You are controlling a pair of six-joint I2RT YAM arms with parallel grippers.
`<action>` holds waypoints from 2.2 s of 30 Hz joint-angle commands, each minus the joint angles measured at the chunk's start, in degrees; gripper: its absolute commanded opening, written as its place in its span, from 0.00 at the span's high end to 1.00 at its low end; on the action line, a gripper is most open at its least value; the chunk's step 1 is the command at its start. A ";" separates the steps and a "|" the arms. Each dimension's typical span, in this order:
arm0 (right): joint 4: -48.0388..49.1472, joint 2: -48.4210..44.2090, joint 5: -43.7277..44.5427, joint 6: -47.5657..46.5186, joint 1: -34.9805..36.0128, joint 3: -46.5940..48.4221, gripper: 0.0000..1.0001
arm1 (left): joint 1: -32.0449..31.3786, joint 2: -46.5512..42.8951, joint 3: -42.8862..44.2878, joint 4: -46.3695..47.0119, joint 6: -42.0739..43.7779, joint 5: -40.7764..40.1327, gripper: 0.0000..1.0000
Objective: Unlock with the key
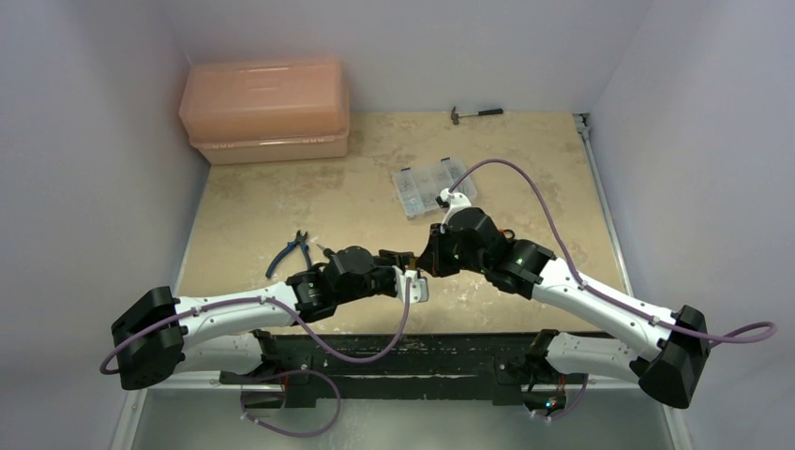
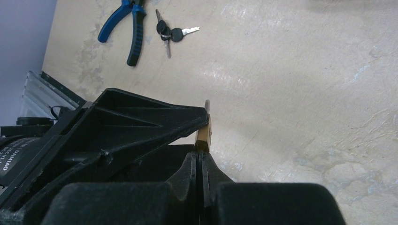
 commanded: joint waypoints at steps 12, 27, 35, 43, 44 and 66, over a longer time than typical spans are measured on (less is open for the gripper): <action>3.02 2.06 -2.83 -9.31 -0.33 1.49 0.80 | -1.35 -3.27 1.07 7.40 -0.51 11.83 1.00; -3.28 -3.21 -0.72 -6.06 -0.33 4.89 0.68 | -1.35 -2.65 1.42 6.50 0.31 8.50 1.00; -7.11 -3.78 2.42 -4.30 -0.33 5.23 0.67 | -1.35 -2.37 1.48 6.50 0.39 7.73 1.00; -8.94 -5.05 3.55 -3.08 -0.33 5.39 0.71 | -1.35 -2.25 1.60 6.43 0.35 7.01 1.00; -9.05 -4.88 3.25 -3.01 -0.33 5.47 0.71 | -1.35 -2.21 1.62 6.46 0.39 6.92 1.00; -8.42 -6.53 -2.07 -1.27 -0.32 3.97 0.75 | -1.35 -1.16 2.17 5.82 0.49 4.80 1.00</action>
